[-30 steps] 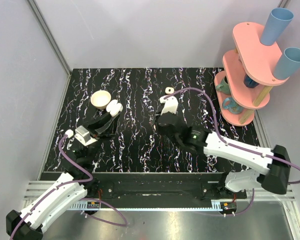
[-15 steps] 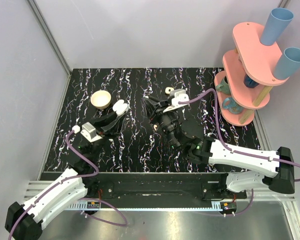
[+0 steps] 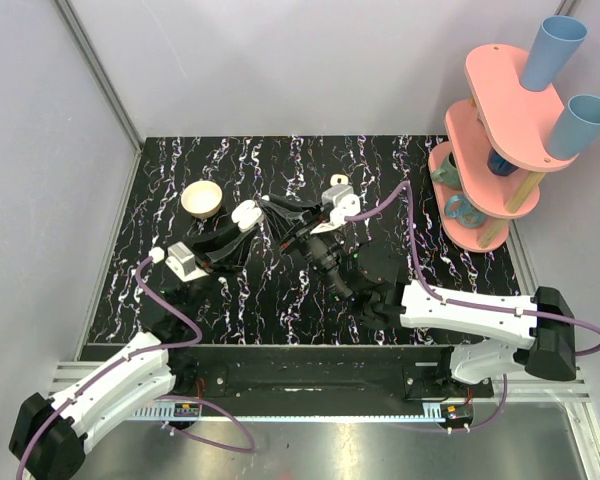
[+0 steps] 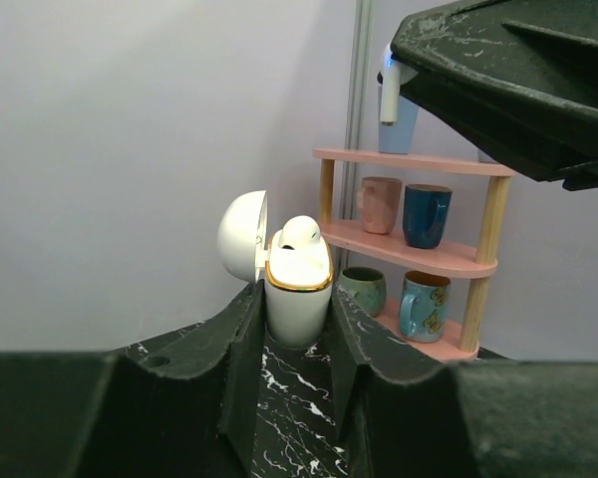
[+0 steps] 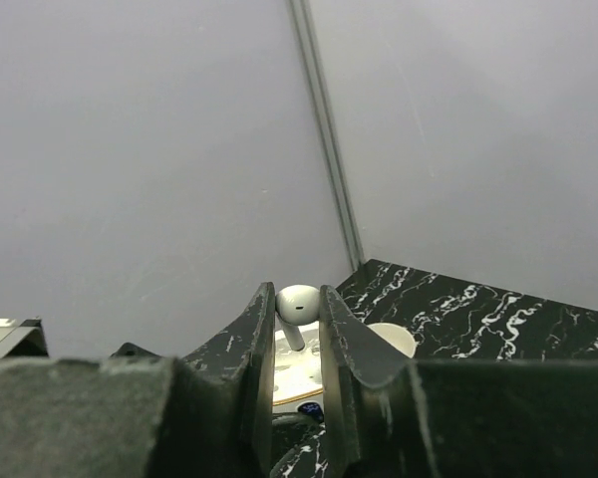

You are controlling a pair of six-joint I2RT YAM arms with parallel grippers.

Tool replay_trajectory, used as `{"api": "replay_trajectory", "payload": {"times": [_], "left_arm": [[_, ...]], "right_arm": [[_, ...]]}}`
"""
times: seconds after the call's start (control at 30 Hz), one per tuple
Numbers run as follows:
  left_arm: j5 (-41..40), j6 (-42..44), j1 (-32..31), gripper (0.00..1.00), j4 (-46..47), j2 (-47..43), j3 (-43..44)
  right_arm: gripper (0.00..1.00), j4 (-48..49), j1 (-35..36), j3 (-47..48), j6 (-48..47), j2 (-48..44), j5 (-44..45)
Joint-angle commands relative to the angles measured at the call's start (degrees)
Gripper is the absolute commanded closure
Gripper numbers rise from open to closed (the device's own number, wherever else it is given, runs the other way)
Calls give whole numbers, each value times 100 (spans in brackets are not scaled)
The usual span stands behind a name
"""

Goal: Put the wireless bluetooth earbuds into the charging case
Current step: Insert the left earbud into the left side groove of the charging case.

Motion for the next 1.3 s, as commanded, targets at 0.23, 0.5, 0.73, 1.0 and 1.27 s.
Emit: {"api": "replay_trajectory", "payload": {"times": [0.23, 0.5, 0.73, 1.0, 1.27], "left_arm": [[198, -201, -7, 100, 547, 25, 68], [163, -174, -7, 100, 521, -125, 7], [189, -192, -7, 100, 547, -151, -2], [163, -227, -7, 100, 573, -151, -64], [153, -244, -7, 100, 600, -116, -81]], "right_arm": [[84, 399, 59, -12, 96, 340, -1007], [85, 356, 59, 111, 88, 568, -1263], [84, 355, 60, 120, -18, 683, -1158], [84, 426, 60, 172, -71, 639, -1140], [84, 663, 59, 119, -211, 534, -1184]]}}
